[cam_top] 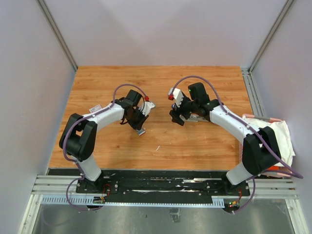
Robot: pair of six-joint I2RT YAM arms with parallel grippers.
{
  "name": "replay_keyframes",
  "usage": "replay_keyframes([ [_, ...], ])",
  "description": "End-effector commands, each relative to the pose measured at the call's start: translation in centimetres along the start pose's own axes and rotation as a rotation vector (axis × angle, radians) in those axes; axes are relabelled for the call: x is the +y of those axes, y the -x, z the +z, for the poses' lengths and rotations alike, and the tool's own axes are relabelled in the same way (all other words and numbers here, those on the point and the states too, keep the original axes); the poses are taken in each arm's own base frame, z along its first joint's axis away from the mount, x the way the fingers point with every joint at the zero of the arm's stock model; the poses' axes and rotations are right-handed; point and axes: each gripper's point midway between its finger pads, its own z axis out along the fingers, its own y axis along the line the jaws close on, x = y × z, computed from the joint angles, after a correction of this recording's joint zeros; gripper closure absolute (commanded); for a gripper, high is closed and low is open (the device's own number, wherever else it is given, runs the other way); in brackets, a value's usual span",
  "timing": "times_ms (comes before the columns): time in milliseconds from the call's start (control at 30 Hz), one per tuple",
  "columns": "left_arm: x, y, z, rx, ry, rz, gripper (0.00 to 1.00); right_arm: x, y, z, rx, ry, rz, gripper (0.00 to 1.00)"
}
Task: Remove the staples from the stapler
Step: Place the staple in the staple box.
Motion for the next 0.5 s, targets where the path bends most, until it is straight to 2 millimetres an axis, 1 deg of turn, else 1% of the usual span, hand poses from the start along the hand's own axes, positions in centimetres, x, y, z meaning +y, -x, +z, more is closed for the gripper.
replay_keyframes([
  [0, -0.06, 1.06, 0.21, -0.004, 0.008, 0.031, 0.86, 0.06, 0.16, -0.6, -0.021, 0.003, 0.02, 0.15],
  [267, 0.32, 1.11, 0.64, 0.011, 0.02, 0.038, 0.86, 0.46, 0.21, -0.46, -0.03, 0.024, 0.03, 0.15],
  [467, 0.0, 0.98, 0.97, 0.021, 0.014, 0.046, 0.86, 0.61, 0.23, -0.34, -0.034, 0.033, 0.033, 0.15],
])
